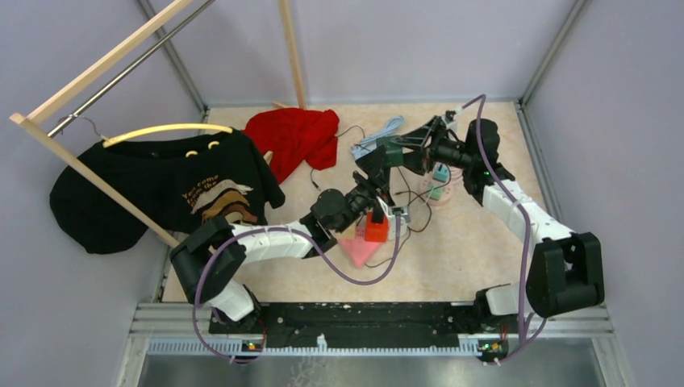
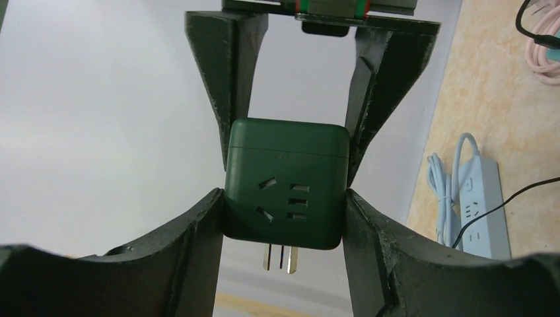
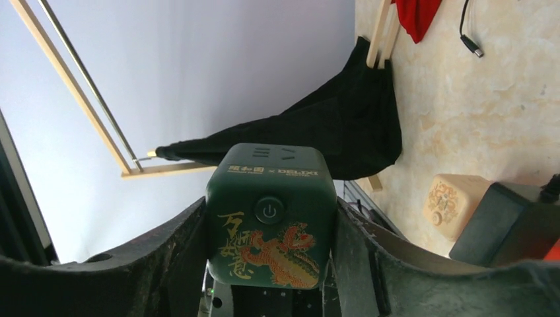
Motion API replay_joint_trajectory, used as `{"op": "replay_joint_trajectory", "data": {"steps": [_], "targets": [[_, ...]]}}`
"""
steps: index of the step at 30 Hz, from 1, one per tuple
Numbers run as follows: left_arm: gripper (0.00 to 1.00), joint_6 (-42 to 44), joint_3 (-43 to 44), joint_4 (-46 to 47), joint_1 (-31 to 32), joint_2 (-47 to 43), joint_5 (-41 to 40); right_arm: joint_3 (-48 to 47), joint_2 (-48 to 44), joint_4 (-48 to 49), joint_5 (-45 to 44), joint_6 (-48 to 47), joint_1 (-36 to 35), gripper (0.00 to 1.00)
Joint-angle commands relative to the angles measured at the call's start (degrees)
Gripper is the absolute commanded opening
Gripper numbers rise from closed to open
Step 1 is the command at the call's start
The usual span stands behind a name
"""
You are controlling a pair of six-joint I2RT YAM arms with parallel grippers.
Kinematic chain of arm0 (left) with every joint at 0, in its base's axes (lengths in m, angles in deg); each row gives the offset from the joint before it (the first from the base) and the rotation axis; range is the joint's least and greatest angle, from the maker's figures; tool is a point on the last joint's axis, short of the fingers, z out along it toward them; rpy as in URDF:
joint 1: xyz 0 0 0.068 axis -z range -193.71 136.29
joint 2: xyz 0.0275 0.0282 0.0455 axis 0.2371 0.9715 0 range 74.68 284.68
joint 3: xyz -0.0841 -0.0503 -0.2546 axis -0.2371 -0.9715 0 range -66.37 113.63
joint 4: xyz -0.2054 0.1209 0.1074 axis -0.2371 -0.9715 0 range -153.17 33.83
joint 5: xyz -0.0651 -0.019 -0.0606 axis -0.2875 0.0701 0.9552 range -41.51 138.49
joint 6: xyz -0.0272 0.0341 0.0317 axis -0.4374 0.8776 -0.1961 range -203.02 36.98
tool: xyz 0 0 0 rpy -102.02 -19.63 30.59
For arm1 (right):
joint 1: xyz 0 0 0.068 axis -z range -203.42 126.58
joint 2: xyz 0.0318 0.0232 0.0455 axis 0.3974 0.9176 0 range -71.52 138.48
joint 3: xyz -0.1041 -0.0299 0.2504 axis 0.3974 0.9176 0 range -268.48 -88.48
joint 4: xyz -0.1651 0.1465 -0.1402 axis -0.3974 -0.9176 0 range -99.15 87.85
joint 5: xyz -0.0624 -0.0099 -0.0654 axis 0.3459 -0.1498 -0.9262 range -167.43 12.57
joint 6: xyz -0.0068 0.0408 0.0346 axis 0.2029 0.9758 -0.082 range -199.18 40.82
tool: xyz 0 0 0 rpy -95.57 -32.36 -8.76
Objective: Insert the plug
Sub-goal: Pick up the plug from the corner of the board, then insert the plug into the socket.
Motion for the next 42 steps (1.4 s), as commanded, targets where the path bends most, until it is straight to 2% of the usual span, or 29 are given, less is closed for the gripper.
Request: {"op": "replay_joint_trajectory", "data": {"steps": [1, 2, 4, 6, 9, 12, 16, 19, 23, 26, 29, 32, 35, 38, 42], "targets": [[0.01, -0.42, -0.10, 5.96, 0.55, 0.13, -0.06, -3.37, 1.68, 0.35, 2.62, -3.17, 0.01, 0.46], [0.02, -0.72, -0.15, 5.46, 0.55, 0.00, -0.23, -2.69, 1.55, 1.51, 2.36, -2.83, 0.03, 0.35], [0.10, -1.52, -0.44, 5.26, 0.54, -0.25, -0.67, -1.50, 1.00, 4.00, 1.65, -2.26, 0.01, 0.21], [0.30, -4.37, -0.27, 5.20, 0.51, -0.45, -2.33, -1.02, 0.81, 6.39, 0.33, -2.07, 0.06, 0.18], [0.71, -12.37, 0.67, 3.21, -0.50, -1.22, -6.36, -1.77, 1.16, 7.37, -2.46, -3.70, 0.74, 0.18], [0.97, -23.53, 3.27, -9.66, -2.59, -3.23, -5.97, -2.46, 1.69, 8.14, -5.79, -4.76, 2.05, 0.17], [0.99, -39.05, 6.08, -25.08, -5.59, -6.56, -1.08, -5.55, 3.54, 8.38, -8.14, -9.01, 3.19, 0.16], [0.99, -53.35, 9.17, -34.85, -10.30, -9.36, 5.21, -9.75, 5.39, 3.83, -11.48, -20.01, 3.53, 0.15], [0.99, -70.30, 16.68, -48.01, -19.28, -8.77, 16.21, -20.36, 9.93, -12.97, -17.71, -40.93, 3.53, 0.13], [0.99, -79.04, 21.63, -55.21, -23.58, -6.59, 18.61, -22.40, 12.04, -13.93, -18.45, -49.71, 3.53, 0.13], [0.99, -87.42, 23.67, -60.07, -27.96, -5.70, 26.23, -25.47, 15.04, -15.11, -21.52, -57.59, 3.11, 0.12], [0.99, -92.51, 21.58, -60.55, -31.08, -6.47, 33.50, -30.79, 20.35, -21.69, -25.47, -65.55, 2.07, 0.11], [0.99, -93.16, 18.98, -61.52, -32.36, -8.04, 35.31, -35.80, 26.54, -26.71, -27.02, -71.47, 1.07, 0.11], [0.99, -90.54, 16.53, -62.70, -32.41, -10.39, 34.12, -41.64, 32.13, -31.51, -27.88, -74.97, -0.26, 0.10], [0.99, -87.86, 13.64, -62.71, -32.42, -14.97, 29.35, -54.72, 40.98, -44.73, -31.11, -79.76, -2.91, 0.10]]}}
